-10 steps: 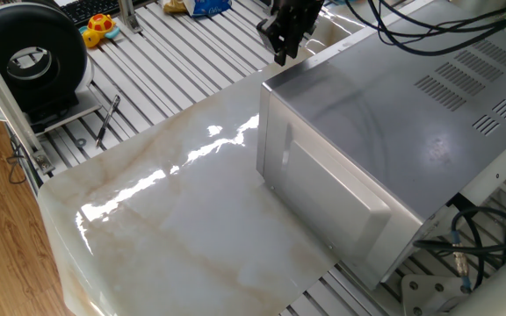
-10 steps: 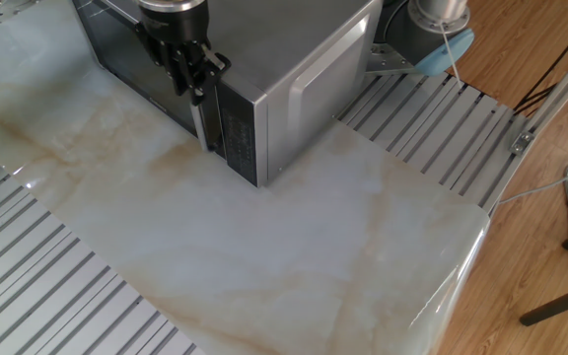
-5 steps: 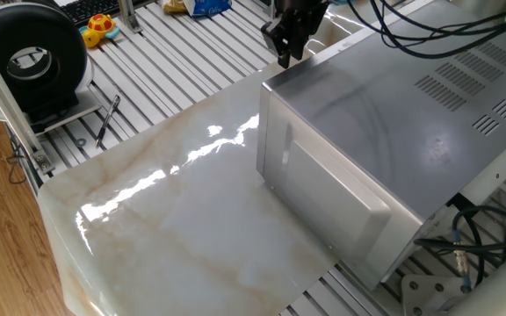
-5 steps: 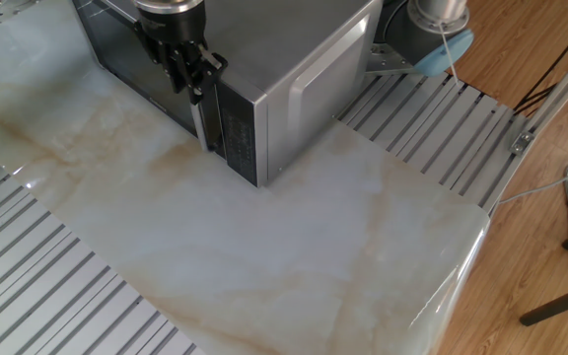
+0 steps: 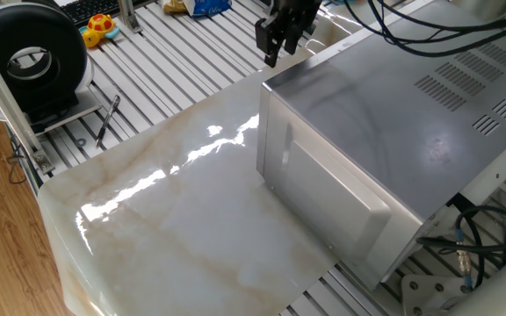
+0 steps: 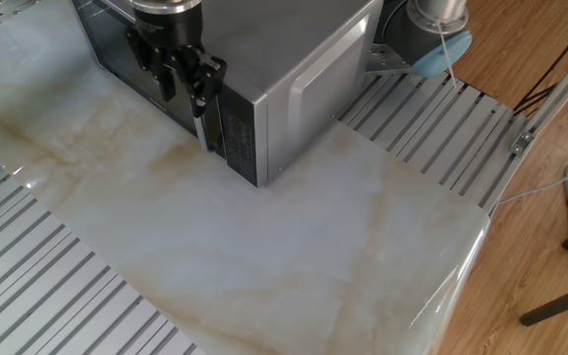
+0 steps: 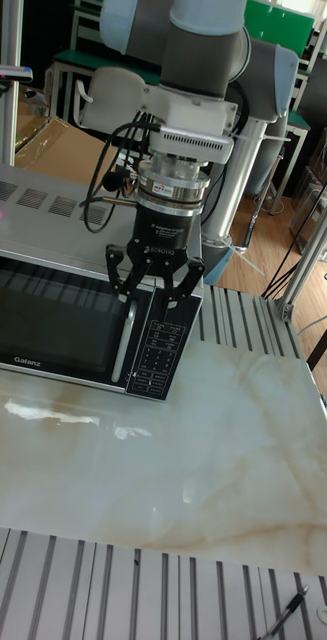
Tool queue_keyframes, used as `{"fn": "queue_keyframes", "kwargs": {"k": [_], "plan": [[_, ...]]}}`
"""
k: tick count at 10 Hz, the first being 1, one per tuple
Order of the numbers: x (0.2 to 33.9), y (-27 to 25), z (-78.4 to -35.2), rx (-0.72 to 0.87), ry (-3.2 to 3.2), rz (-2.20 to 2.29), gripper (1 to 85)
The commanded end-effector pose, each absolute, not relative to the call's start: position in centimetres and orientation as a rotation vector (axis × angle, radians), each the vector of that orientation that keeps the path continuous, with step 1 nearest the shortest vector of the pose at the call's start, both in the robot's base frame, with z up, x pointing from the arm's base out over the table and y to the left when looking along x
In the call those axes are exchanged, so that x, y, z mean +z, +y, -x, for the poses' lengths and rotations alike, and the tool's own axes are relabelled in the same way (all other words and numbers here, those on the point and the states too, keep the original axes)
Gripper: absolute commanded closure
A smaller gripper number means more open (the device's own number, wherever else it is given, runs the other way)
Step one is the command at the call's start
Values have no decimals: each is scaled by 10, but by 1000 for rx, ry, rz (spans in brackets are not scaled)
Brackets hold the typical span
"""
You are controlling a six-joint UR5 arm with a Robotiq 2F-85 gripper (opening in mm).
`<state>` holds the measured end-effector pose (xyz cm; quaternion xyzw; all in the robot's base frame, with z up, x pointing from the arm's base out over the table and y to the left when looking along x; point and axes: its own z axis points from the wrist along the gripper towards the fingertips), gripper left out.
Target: Open the microwave door
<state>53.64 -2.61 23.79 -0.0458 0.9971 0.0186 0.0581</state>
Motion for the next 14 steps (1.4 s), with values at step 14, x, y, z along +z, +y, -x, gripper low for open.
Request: {"fn": "queue_keyframes", "kwargs": {"k": [14], "plan": [[226, -41, -524, 19, 3113, -32, 330]]}}
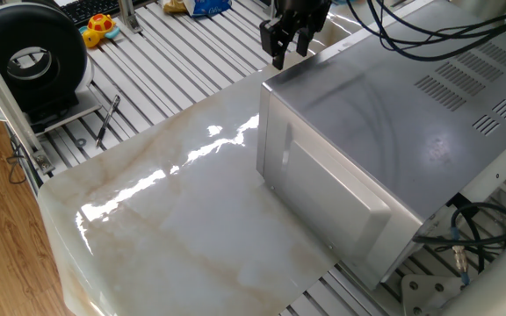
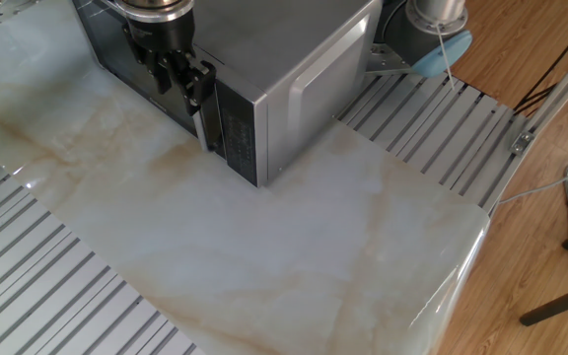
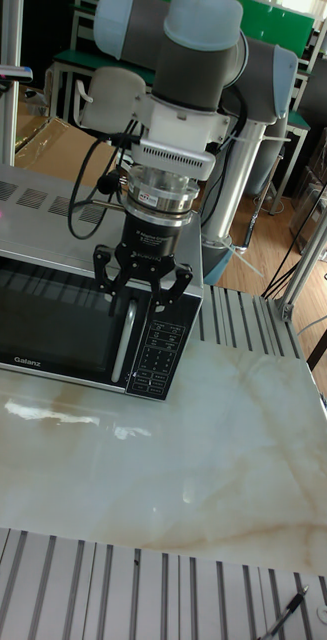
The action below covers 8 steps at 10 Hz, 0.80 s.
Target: Open the microwave door
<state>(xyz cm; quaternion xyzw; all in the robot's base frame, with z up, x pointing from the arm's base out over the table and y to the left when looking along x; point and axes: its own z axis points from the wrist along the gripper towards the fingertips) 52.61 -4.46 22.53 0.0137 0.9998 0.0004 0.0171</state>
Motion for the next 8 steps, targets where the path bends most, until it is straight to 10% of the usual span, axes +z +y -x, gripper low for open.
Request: {"fn": "queue_keyframes", "kwargs": {"k": [1, 8], "plan": [[225, -41, -524, 12, 3114, -34, 340], [219, -34, -518, 26, 3142, 25, 377]]}}
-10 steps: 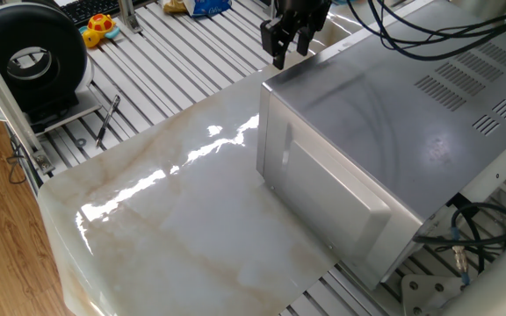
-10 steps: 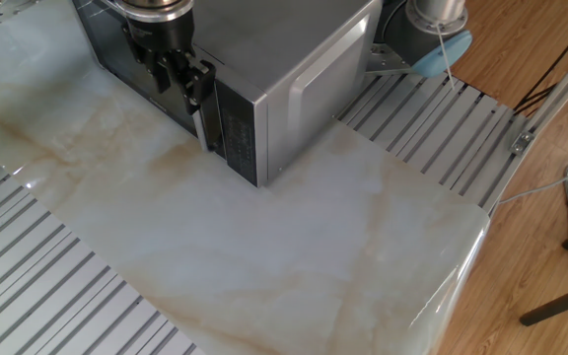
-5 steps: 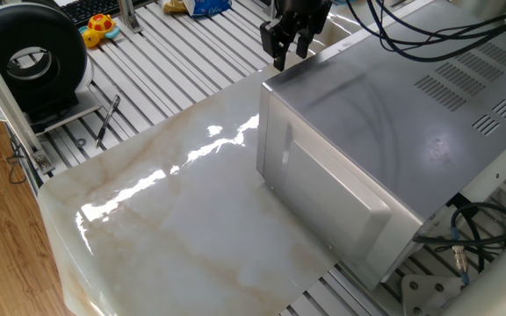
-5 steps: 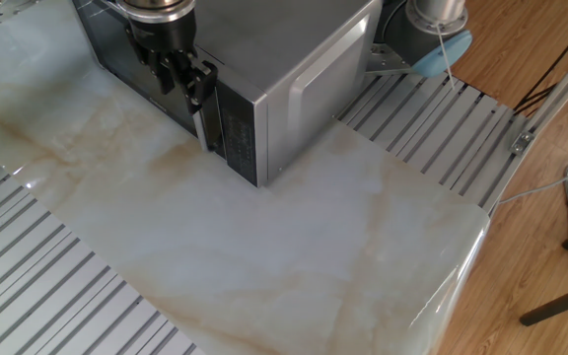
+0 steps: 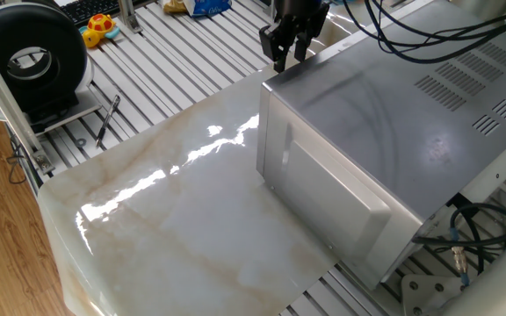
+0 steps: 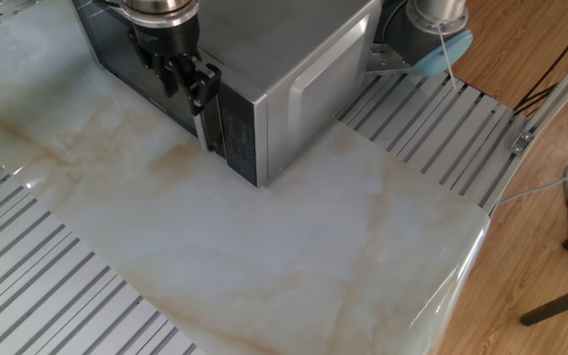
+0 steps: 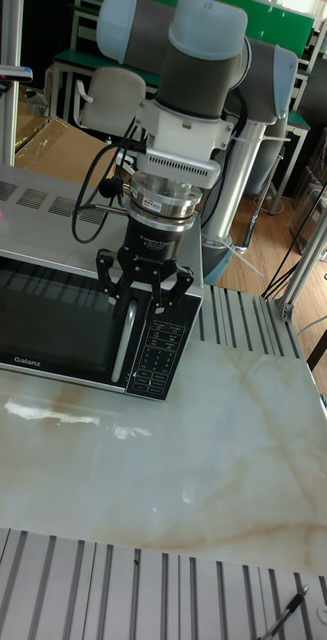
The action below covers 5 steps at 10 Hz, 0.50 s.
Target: Open the microwave door
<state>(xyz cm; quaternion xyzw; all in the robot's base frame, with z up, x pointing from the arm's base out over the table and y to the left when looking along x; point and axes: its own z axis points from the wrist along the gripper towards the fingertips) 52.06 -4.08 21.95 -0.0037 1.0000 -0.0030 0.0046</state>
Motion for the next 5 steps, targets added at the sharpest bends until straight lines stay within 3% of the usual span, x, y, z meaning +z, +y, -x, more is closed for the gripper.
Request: {"fn": "queue_keyframes", "kwargs": {"k": [1, 5], "plan": [[219, -35, -518, 26, 3143, 28, 387], [214, -39, -517, 14, 3154, 33, 430]]}}
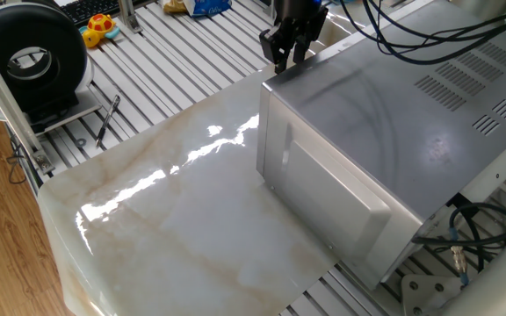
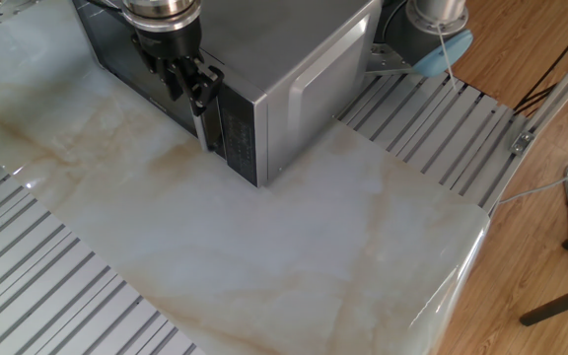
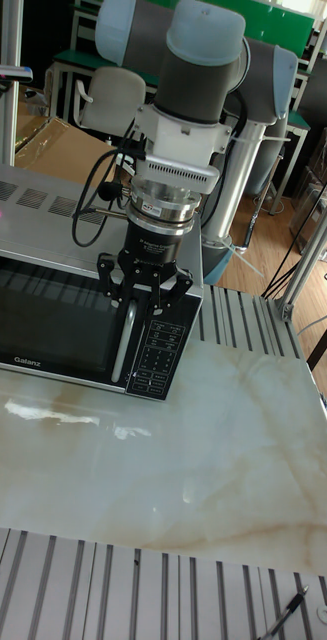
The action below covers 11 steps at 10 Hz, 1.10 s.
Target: Open the microwave door
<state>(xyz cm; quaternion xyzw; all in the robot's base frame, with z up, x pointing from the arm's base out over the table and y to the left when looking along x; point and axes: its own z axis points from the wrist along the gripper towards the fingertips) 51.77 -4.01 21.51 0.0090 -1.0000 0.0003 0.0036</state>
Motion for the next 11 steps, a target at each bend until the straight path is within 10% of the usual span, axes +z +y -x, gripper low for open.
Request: {"fn": "queue_keyframes", "kwargs": {"k": [1, 11], "plan": [[214, -40, -516, -14, -3127, -37, 437], [212, -44, -506, -3, -3097, -58, 470]]}}
